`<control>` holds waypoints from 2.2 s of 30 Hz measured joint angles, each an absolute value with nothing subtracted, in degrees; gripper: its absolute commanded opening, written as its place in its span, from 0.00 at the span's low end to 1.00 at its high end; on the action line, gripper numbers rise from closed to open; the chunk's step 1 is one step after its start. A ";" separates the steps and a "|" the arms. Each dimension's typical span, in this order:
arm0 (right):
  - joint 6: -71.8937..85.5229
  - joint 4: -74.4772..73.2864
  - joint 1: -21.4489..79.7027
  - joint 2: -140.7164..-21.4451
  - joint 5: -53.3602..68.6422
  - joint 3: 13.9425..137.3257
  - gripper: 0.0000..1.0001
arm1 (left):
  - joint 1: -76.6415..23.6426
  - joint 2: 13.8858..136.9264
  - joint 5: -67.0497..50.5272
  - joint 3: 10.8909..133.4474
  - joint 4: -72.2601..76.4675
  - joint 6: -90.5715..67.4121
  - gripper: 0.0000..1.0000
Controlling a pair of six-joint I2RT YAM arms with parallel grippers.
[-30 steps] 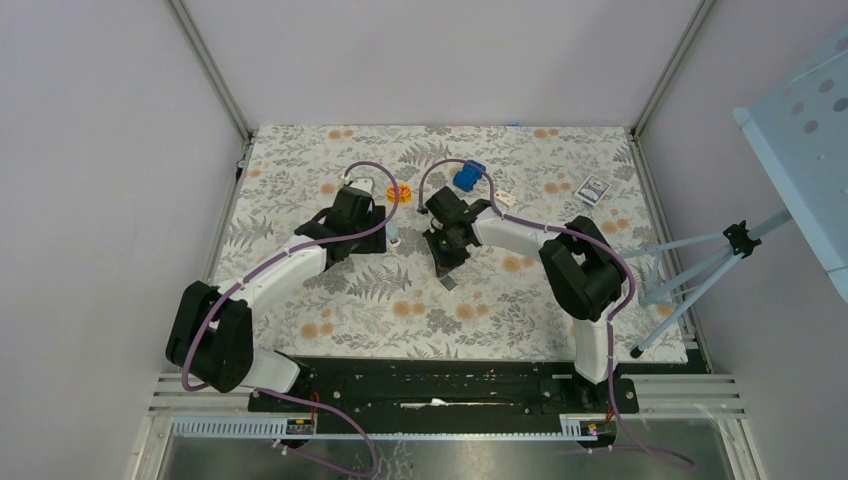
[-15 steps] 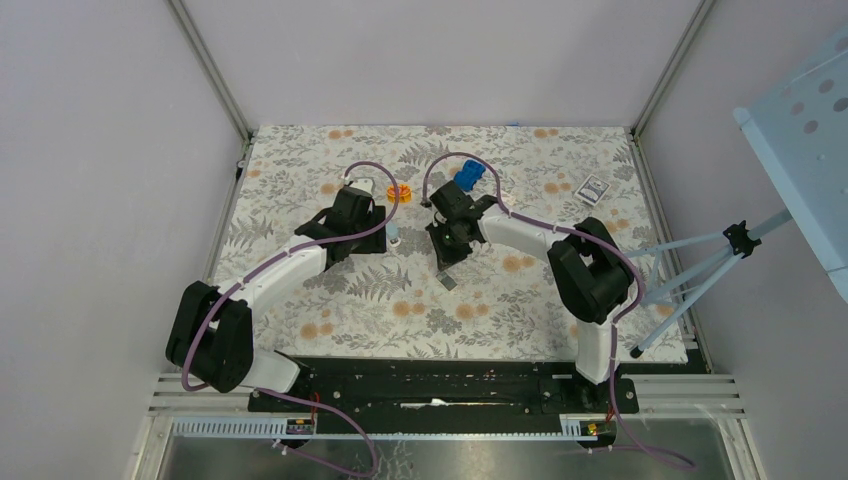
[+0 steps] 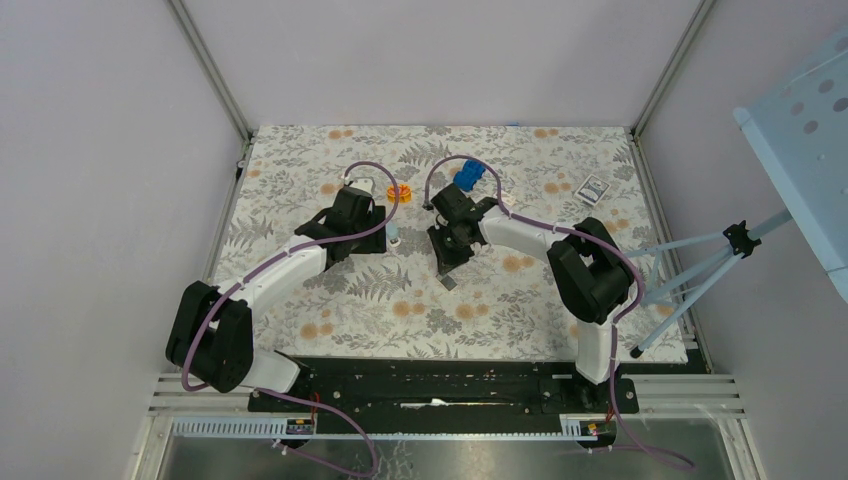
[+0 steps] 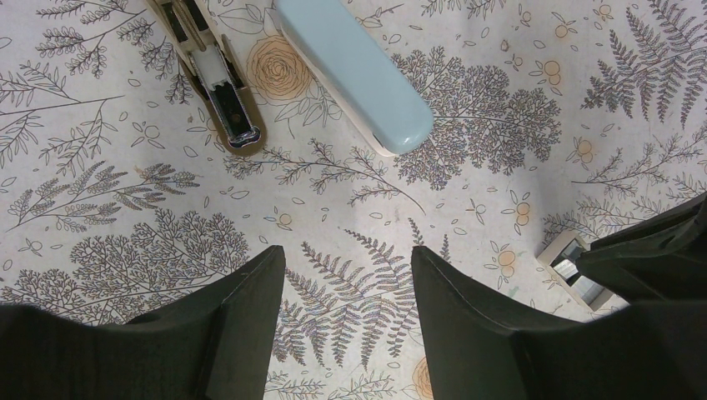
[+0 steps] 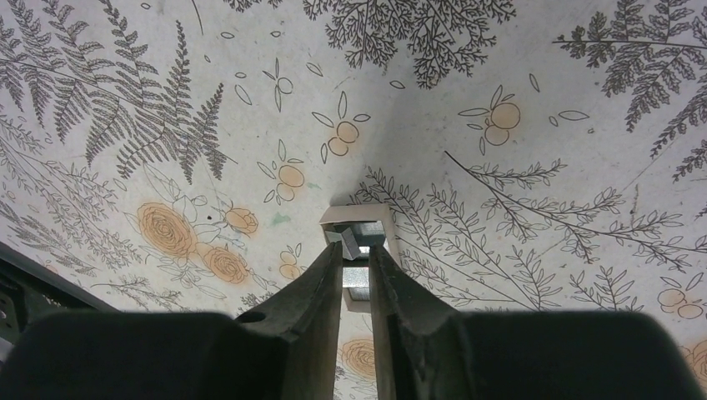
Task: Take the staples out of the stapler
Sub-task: Adjust the staple in the staple box.
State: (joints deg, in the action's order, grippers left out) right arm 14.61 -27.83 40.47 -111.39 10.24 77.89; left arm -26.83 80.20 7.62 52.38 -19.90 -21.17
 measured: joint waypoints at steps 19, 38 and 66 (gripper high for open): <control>17.82 -26.24 40.38 -108.49 2.59 76.71 0.38 | -26.98 80.20 7.94 52.38 -19.92 -21.15 0.62; 16.36 -24.73 40.34 -109.27 12.14 75.94 0.34 | -27.07 80.20 8.03 52.38 -19.90 -21.15 0.62; 16.03 -24.45 40.34 -111.79 17.39 75.90 0.28 | -27.07 80.20 8.03 52.38 -19.90 -21.15 0.62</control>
State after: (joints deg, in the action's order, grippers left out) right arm 16.03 -24.45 40.34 -111.79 17.39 75.90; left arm -27.07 80.20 8.03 52.38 -19.90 -21.15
